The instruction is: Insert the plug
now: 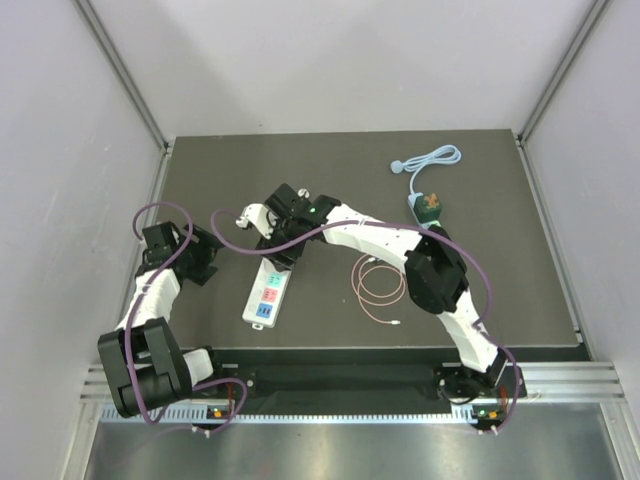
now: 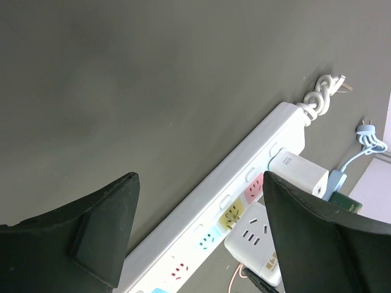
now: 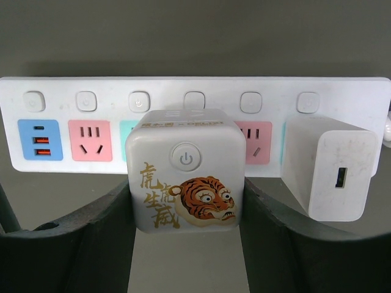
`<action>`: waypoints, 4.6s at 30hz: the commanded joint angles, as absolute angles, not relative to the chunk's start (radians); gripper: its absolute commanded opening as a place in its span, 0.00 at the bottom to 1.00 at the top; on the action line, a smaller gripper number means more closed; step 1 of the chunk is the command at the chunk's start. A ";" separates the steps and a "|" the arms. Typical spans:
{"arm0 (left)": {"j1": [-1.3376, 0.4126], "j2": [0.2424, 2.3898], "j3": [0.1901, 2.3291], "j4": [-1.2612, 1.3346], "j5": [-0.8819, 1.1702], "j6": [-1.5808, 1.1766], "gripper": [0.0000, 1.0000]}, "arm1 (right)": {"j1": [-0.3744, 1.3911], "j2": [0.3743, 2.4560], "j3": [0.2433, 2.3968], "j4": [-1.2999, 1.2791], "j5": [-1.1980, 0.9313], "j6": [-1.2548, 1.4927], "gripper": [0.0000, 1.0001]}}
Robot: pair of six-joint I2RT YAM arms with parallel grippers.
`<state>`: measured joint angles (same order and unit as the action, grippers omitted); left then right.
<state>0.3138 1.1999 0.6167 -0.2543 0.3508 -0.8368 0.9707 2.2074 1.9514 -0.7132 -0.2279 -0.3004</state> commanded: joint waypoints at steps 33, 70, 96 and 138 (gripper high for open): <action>0.321 1.166 0.629 -0.213 0.342 -0.816 0.86 | 0.977 2.157 1.988 -0.675 -0.238 -0.305 0.00; 0.322 1.166 0.640 -0.236 0.325 -0.815 0.86 | 0.974 2.117 1.979 -0.672 -0.206 -0.304 0.00; 0.322 1.200 0.673 -0.255 0.357 -0.792 0.86 | 0.954 2.072 1.924 -0.658 -0.265 -0.241 0.00; 0.324 1.192 0.652 -0.239 0.331 -0.795 0.86 | 0.953 2.149 1.829 -0.563 -0.202 -0.298 0.00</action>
<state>0.3145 1.2072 0.6415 -0.2630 0.3435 -0.8078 0.9554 2.1418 1.8320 -0.6159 -0.2333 -0.2775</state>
